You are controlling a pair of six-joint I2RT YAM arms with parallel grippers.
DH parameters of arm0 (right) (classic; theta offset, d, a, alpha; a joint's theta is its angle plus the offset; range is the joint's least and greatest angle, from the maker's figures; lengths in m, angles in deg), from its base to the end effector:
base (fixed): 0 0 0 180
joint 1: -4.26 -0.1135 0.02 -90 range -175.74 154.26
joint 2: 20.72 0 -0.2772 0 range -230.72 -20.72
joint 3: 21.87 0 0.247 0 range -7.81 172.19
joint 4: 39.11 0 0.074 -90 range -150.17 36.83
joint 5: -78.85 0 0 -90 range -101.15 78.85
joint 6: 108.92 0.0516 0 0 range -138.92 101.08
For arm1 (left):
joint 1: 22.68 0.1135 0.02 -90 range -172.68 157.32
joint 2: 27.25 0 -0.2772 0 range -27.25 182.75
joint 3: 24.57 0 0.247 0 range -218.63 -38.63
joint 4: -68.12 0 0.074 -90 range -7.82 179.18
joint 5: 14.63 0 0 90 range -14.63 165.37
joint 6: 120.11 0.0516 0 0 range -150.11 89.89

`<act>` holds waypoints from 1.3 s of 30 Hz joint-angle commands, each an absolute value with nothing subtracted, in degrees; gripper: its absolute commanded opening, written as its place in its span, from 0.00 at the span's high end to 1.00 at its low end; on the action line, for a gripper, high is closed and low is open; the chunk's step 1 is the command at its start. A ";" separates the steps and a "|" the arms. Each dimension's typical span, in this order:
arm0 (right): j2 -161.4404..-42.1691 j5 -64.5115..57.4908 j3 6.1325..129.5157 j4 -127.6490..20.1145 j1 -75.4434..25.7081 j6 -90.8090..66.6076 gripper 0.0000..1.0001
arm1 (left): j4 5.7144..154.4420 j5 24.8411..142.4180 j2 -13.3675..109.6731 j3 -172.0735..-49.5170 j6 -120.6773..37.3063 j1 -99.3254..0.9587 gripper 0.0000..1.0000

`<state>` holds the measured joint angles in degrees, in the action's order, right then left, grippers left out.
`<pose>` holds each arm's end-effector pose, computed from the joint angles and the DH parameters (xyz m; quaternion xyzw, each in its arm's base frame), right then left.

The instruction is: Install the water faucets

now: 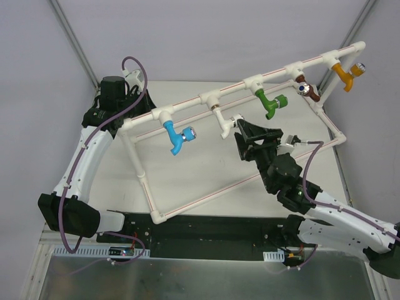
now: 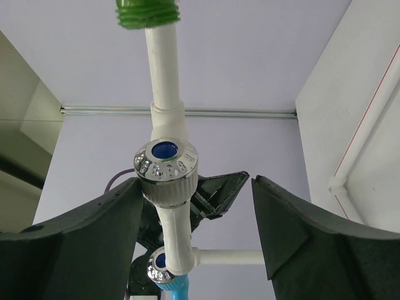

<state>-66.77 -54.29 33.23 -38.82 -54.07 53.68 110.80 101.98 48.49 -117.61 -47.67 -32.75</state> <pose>0.1254 0.1361 0.3700 0.3528 0.5624 0.5461 0.5108 0.2875 -0.0745 0.4041 0.0690 0.8288 -0.3131 0.4587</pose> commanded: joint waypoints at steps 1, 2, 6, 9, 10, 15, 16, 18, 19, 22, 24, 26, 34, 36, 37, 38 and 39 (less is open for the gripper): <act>-63.71 -59.32 30.34 -41.13 -53.05 47.72 0.24 | 114.79 100.59 50.18 -114.12 -46.81 -34.46 1.00; -62.83 -59.23 29.90 -41.13 -53.05 46.92 0.23 | 114.79 100.59 50.18 -114.21 -46.81 -34.46 1.00; -58.79 -58.53 27.44 -41.04 -53.05 40.00 0.24 | 114.79 100.59 50.27 -114.21 -46.81 -34.46 1.00; -55.10 -57.91 26.73 -40.34 -53.13 27.10 0.25 | 114.79 100.68 50.18 -114.04 -46.89 -34.46 1.00; -54.22 -57.04 26.99 -40.34 -53.13 20.70 0.26 | 114.79 100.59 50.18 -114.04 -46.89 -34.46 1.00; -54.73 -45.11 32.17 -48.31 -53.13 -11.98 0.27 | 114.79 100.68 50.27 -114.04 -46.63 -34.46 1.00; -55.43 -42.38 34.01 -52.25 -53.22 -20.06 0.23 | 114.79 100.77 50.27 -114.04 -46.63 -34.46 1.00; -55.62 -41.73 37.00 -57.55 -53.40 -29.94 0.17 | 114.79 100.86 50.09 -113.95 -46.54 -34.46 1.00; -55.09 -41.48 37.71 -57.65 -53.40 -33.90 0.16 | 114.79 100.86 50.00 -114.04 -46.54 -34.46 1.00; -51.24 -35.00 35.97 -53.46 -53.31 -50.95 0.15 | 114.79 100.24 49.56 -113.95 -46.45 -34.46 1.00; -48.34 -28.50 33.95 -49.23 -53.40 -62.63 0.15 | 114.79 100.07 49.56 -113.86 -46.28 -34.46 1.00; -46.14 -21.82 32.54 -46.85 -53.40 -72.48 0.14 | 114.79 100.15 49.65 -113.86 -46.19 -34.37 1.00; -51.65 -9.33 34.37 -42.01 -53.48 -99.85 0.13 | 114.88 100.15 49.92 -114.04 -46.28 -34.29 1.00; -54.28 -7.82 36.30 -42.18 -53.48 -102.39 0.13 | 114.79 99.98 49.74 -113.95 -46.36 -34.29 1.00; -55.43 -7.55 37.53 -42.88 -53.48 -103.80 0.13 | 114.88 99.89 49.74 -113.95 -46.28 -34.20 1.00; -56.75 -7.20 38.76 -43.50 -53.48 -104.95 0.13 | 114.79 99.89 49.74 -113.95 -46.36 -34.20 1.00; -58.15 -7.28 39.56 -43.85 -53.48 -106.18 0.13 | 114.79 99.89 49.74 -113.95 -46.37 -34.28 1.00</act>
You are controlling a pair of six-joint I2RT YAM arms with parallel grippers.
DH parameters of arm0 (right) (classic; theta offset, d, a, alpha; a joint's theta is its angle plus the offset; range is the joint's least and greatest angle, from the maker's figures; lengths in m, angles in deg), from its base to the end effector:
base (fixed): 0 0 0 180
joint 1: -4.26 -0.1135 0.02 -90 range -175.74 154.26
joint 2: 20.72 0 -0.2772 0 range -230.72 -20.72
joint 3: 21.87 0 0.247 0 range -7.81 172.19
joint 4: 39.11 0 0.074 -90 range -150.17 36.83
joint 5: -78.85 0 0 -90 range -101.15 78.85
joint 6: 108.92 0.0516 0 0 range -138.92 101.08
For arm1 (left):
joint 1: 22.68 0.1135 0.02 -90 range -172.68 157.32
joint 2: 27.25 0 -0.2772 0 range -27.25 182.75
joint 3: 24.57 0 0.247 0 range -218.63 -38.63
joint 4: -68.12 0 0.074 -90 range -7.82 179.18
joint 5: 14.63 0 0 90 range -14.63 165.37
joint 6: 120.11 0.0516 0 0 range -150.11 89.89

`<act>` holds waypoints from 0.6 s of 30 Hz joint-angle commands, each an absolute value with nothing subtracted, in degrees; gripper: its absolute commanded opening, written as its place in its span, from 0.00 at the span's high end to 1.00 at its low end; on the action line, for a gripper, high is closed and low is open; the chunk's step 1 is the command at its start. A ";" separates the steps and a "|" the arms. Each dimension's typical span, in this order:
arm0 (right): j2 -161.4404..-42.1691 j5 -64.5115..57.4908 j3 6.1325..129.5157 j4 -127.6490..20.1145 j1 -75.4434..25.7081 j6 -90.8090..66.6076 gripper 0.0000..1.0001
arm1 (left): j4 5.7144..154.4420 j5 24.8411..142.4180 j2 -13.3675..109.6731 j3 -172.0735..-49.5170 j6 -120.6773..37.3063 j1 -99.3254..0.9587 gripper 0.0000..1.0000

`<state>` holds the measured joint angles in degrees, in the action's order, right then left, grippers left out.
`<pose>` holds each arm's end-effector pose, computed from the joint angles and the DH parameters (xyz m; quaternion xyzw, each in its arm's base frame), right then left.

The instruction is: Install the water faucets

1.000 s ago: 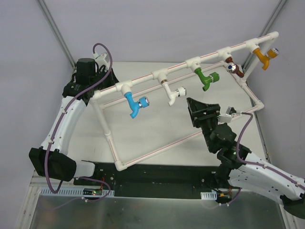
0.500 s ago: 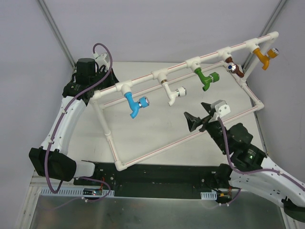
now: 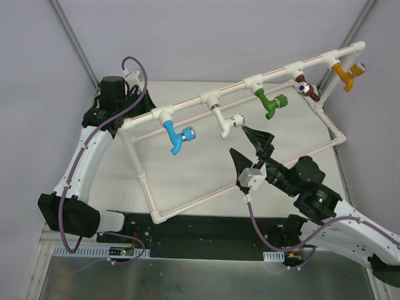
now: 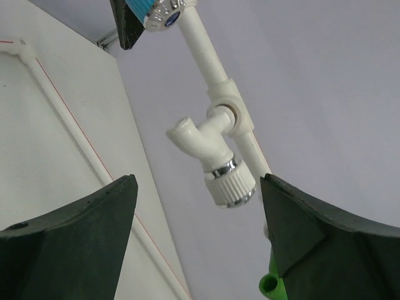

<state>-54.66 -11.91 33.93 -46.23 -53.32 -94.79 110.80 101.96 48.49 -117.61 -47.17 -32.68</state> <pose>0.0760 0.1184 0.3922 -0.5588 0.2461 -0.1299 0.7812 0.2876 -0.0742 0.4041 0.0720 0.8285 -0.3107 0.4603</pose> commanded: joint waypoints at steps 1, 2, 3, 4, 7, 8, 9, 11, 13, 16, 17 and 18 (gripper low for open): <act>-59.04 -7.02 40.52 -44.46 -53.57 -107.32 0.13 | 114.79 100.06 49.74 -114.04 -46.37 -34.20 1.00; -60.00 -6.76 41.14 -44.73 -53.49 -108.38 0.13 | 114.79 100.15 49.83 -114.04 -46.37 -34.20 1.00; -60.71 -6.58 41.58 -44.39 -53.57 -109.08 0.13 | 114.88 100.15 49.83 -113.95 -46.37 -34.11 1.00; -61.50 -6.41 41.93 -44.30 -53.75 -109.44 0.13 | 114.88 100.15 49.83 -113.95 -46.37 -34.20 1.00; -63.61 -7.45 42.64 -44.38 -53.84 -110.76 0.13 | 114.88 99.80 49.74 -113.95 -46.37 -34.11 1.00; -64.14 -8.16 42.81 -44.47 -53.84 -111.63 0.13 | 114.88 99.89 49.74 -113.95 -46.37 -34.11 1.00; -64.84 -9.21 42.99 -44.73 -53.92 -112.51 0.13 | 114.79 99.89 49.74 -113.95 -46.37 -34.11 1.00; -66.07 -10.44 43.34 -45.79 -53.84 -113.83 0.14 | 114.79 100.06 49.65 -113.95 -46.37 -34.02 1.00; -66.86 -10.80 43.43 -45.79 -53.75 -114.54 0.14 | 114.79 100.07 49.56 -113.95 -46.45 -34.02 1.00; -68.27 -13.52 43.87 -45.61 -53.75 -116.03 0.15 | 114.88 100.24 49.83 -114.04 -46.45 -34.02 1.00; -68.71 -14.22 44.13 -45.70 -53.75 -116.64 0.16 | 114.79 100.24 49.83 -113.95 -46.45 -34.02 1.00; -69.06 -14.75 44.22 -45.61 -53.49 -116.82 0.16 | 114.79 100.24 49.83 -113.95 -46.45 -34.02 1.00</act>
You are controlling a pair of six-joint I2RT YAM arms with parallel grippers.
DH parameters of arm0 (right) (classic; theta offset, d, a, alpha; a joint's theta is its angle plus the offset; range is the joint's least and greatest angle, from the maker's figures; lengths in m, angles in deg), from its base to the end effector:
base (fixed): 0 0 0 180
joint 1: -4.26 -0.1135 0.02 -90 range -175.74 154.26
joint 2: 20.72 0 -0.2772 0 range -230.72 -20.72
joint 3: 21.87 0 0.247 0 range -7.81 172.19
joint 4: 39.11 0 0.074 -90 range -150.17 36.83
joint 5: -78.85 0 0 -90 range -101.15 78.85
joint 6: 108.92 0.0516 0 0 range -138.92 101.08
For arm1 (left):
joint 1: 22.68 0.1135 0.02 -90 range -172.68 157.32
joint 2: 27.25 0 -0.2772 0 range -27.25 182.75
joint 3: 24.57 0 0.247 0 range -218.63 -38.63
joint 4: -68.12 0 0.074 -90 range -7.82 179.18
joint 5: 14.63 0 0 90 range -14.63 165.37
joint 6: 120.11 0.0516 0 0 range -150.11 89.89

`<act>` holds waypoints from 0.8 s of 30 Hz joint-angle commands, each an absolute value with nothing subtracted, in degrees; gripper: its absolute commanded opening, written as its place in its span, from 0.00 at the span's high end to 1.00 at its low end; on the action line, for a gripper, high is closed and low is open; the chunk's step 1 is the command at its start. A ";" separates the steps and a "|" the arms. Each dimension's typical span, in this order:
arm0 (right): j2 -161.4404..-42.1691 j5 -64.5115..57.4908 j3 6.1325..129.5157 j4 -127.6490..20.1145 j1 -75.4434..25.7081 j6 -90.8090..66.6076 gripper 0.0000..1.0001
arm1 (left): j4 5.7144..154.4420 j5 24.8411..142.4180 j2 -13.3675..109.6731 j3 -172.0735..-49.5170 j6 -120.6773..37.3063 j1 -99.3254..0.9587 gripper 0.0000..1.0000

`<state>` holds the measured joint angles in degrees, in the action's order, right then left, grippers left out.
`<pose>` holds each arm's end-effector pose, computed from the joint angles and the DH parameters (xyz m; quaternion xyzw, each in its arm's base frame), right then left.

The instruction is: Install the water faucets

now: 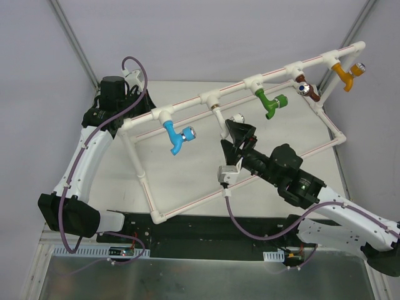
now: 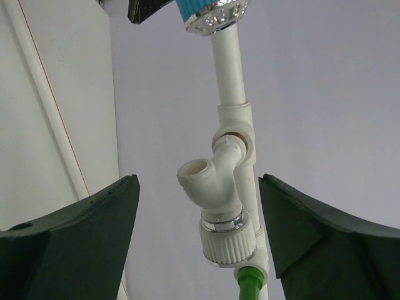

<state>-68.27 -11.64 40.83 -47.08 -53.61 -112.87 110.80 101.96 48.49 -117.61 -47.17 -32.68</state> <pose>0.1046 0.1657 0.3983 -0.6408 0.1641 -0.2349 0.7122 0.2876 -0.0742 0.4041 0.0720 0.8285 -0.3107 0.4603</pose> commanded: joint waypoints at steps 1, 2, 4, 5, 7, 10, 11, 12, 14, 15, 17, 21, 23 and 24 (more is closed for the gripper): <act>-69.50 -15.10 44.40 -45.61 -53.31 -116.91 0.17 | 114.79 100.33 49.83 -113.95 -46.45 -34.02 1.00; -69.94 -15.45 44.66 -45.53 -53.14 -117.00 0.18 | 114.79 100.33 49.65 -113.95 -46.45 -34.11 1.00; -70.55 -15.89 45.01 -45.53 -53.05 -116.91 0.19 | 114.79 100.15 49.56 -113.95 -46.45 -34.02 1.00; -70.99 -16.07 45.27 -45.53 -52.96 -116.83 0.20 | 114.79 100.33 49.56 -113.95 -46.45 -34.02 1.00; -71.78 -16.51 45.63 -45.53 -52.96 -116.83 0.24 | 114.79 100.42 49.65 -113.95 -46.45 -34.02 1.00; -73.01 -17.56 45.80 -45.44 -52.87 -116.30 0.34 | 114.79 100.42 49.39 -114.04 -46.37 -33.93 1.00; -73.19 -18.09 45.72 -45.52 -52.87 -115.95 0.37 | 114.79 100.42 49.30 -113.95 -46.37 -33.93 1.00; -73.63 -18.88 45.54 -45.61 -52.87 -115.42 0.40 | 114.79 100.33 49.30 -113.95 -46.37 -33.93 1.00; -73.90 -20.20 44.67 -45.44 -52.78 -114.20 0.48 | 114.79 100.42 49.30 -113.95 -46.37 -33.85 1.00; -73.72 -20.55 44.05 -45.35 -52.78 -113.75 0.52 | 114.79 100.50 49.30 -113.95 -46.45 -33.85 1.00; -73.46 -21.26 42.73 -44.56 -52.78 -112.35 0.61 | 114.79 100.68 49.30 -114.04 -46.45 -33.85 1.00; -73.55 -23.10 40.80 -43.24 -52.87 -110.68 0.86 | 114.79 101.21 49.56 -114.04 -46.72 -33.67 1.00; -73.72 -24.15 39.92 -41.76 -52.78 -109.36 1.00 | 114.79 101.30 49.56 -114.04 -46.72 -33.67 1.00; -73.90 -24.59 39.39 -40.70 -52.78 -108.40 1.00 | 114.79 101.38 49.39 -114.04 -46.72 -33.58 1.00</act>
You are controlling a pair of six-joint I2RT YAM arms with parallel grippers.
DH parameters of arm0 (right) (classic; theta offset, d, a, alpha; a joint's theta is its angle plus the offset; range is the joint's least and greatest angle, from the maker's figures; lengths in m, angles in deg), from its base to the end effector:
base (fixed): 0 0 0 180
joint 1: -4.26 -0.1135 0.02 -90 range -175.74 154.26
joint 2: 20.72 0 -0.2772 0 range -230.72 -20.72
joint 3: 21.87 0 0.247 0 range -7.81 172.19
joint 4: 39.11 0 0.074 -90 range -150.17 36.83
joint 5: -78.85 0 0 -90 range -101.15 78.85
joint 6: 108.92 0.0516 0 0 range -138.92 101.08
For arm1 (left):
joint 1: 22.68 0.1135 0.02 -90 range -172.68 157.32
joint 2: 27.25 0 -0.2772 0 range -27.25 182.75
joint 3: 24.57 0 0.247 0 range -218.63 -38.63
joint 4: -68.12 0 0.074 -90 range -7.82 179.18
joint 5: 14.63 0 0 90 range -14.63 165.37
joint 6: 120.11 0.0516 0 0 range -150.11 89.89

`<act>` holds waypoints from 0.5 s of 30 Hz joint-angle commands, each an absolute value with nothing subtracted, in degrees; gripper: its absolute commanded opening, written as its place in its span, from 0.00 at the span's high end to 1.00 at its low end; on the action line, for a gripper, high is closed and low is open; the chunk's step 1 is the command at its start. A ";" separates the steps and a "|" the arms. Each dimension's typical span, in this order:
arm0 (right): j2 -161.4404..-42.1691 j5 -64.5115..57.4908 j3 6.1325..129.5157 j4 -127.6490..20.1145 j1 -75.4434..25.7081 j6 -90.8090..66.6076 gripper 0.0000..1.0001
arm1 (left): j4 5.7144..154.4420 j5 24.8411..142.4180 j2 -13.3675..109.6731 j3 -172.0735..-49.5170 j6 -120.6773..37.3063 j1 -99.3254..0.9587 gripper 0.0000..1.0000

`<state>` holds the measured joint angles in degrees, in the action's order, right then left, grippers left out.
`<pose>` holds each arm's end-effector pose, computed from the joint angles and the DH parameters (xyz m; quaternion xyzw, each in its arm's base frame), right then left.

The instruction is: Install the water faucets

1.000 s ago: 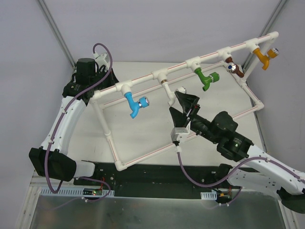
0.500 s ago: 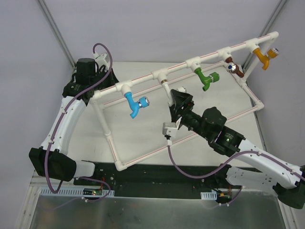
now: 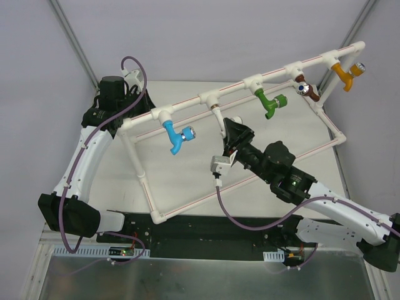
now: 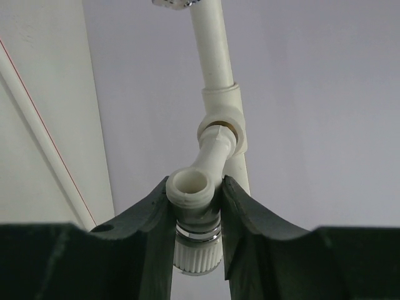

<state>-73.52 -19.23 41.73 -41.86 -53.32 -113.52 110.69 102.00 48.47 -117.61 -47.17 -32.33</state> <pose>0.1235 0.1809 0.3981 -0.6221 0.2089 -0.2829 0.6995 0.2880 -0.0724 0.4044 0.0700 0.8281 -0.3096 0.4620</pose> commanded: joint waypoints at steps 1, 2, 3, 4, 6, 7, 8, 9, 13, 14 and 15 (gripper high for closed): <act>-74.07 -25.21 39.04 -40.00 -52.87 -107.34 1.00 | 114.79 101.38 49.39 -114.04 -46.72 -33.58 1.00; -74.33 -25.65 38.60 -39.03 -52.87 -106.72 1.00 | 114.79 101.47 49.39 -114.04 -46.72 -33.58 1.00; -74.60 -26.18 38.16 -38.33 -52.87 -105.85 1.00 | 114.79 101.47 49.30 -114.04 -46.72 -33.58 1.00; -74.77 -26.53 37.72 -37.54 -52.87 -104.71 1.00 | 114.79 101.47 49.39 -114.04 -46.72 -33.58 1.00; -75.21 -27.32 36.75 -35.78 -52.96 -102.60 1.00 | 114.79 101.38 49.12 -114.04 -46.72 -33.58 1.00; -75.39 -27.41 36.05 -34.12 -52.78 -100.93 1.00 | 114.70 101.30 49.12 -114.04 -46.72 -33.58 1.00; -75.39 -27.50 35.44 -32.97 -52.78 -99.53 1.00 | 114.79 101.21 49.12 -113.95 -46.63 -33.58 1.00; -75.39 -27.50 34.74 -32.09 -52.78 -97.51 1.00 | 114.79 101.21 49.21 -113.95 -46.63 -33.58 1.00; -75.66 -28.64 32.28 -28.49 -52.87 -90.21 1.00 | 114.79 101.21 49.21 -114.04 -46.63 -33.58 1.00; -75.83 -28.82 31.49 -27.34 -52.87 -89.06 1.00 | 114.79 101.21 49.21 -113.95 -46.63 -33.58 1.00; -75.83 -29.17 30.69 -25.85 -52.96 -87.83 1.00 | 114.79 101.12 49.21 -113.95 -46.63 -33.50 1.00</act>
<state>-73.96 -21.44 34.63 -25.69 -53.80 -98.97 110.50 101.98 48.47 -117.58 -47.17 -32.31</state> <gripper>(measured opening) 0.358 0.014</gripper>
